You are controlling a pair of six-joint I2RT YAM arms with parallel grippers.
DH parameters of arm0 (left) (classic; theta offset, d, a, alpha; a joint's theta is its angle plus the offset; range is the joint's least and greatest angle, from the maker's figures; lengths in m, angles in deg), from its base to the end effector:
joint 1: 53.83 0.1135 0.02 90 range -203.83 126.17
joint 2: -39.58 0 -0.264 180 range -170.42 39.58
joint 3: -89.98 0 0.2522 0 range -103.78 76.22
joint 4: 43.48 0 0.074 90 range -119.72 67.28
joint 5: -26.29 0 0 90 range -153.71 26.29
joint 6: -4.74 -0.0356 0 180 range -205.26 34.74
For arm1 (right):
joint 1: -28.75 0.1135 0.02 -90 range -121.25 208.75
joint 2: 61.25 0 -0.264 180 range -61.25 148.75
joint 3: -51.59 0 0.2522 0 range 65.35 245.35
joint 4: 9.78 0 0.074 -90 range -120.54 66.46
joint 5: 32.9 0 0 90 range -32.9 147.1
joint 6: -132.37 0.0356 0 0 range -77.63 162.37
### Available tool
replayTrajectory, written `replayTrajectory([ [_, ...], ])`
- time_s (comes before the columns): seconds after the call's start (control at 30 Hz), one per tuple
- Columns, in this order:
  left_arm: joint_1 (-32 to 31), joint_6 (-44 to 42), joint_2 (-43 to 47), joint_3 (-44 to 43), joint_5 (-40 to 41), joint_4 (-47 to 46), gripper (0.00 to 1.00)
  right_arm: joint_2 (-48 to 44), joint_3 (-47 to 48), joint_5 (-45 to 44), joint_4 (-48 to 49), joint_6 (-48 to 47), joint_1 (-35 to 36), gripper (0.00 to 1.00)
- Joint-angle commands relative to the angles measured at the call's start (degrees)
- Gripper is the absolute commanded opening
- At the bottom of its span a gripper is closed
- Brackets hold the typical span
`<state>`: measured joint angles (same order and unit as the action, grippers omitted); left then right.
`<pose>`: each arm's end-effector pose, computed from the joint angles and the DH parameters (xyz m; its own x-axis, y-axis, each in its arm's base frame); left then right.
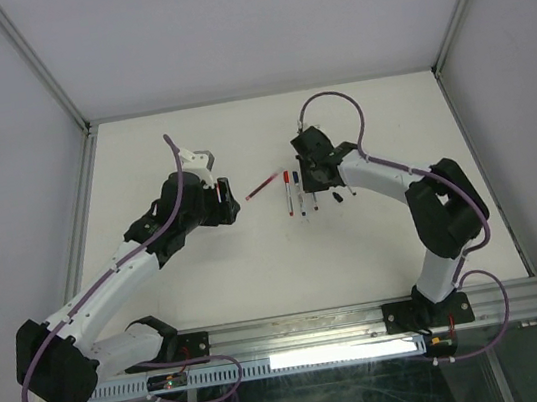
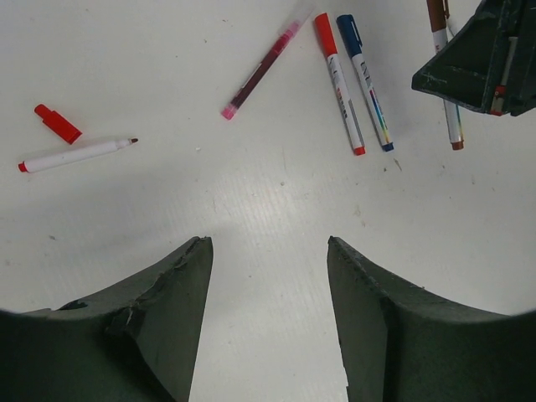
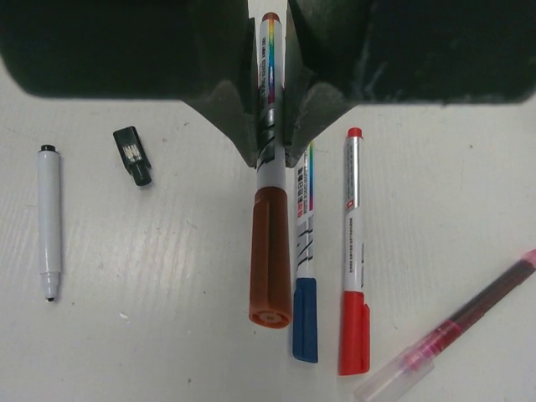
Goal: Insert the pens into the pen caps
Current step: Place the pen at the center of the board.
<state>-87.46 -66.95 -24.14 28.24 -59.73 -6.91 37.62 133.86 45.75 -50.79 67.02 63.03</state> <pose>0.2019 -0.1313 0.2733 -0.6520 0.0573 -0.7561 0.3186 0.9255 -0.2046 0.3020 0.1974 0.2103 -0.8281 -0.0696 -0.5562 -0.1317 0.9886 0.0724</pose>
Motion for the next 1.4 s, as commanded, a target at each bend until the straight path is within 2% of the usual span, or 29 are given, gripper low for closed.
replayTrajectory([
  [0.0,0.7,-1.8,2.0,-0.2,1.0,-2.3,0.58,2.9,4.0,-1.6,1.3,-0.9,-0.7,0.04],
  [0.63,0.7,-1.8,1.9,0.2,1.9,-2.3,0.58,11.9,8.1,3.0,0.9,-4.1,-3.2,0.07],
  [1.37,0.8,-1.7,1.8,0.2,2.9,-2.3,0.59,11.4,6.5,4.5,-0.4,-3.0,-3.6,0.2],
])
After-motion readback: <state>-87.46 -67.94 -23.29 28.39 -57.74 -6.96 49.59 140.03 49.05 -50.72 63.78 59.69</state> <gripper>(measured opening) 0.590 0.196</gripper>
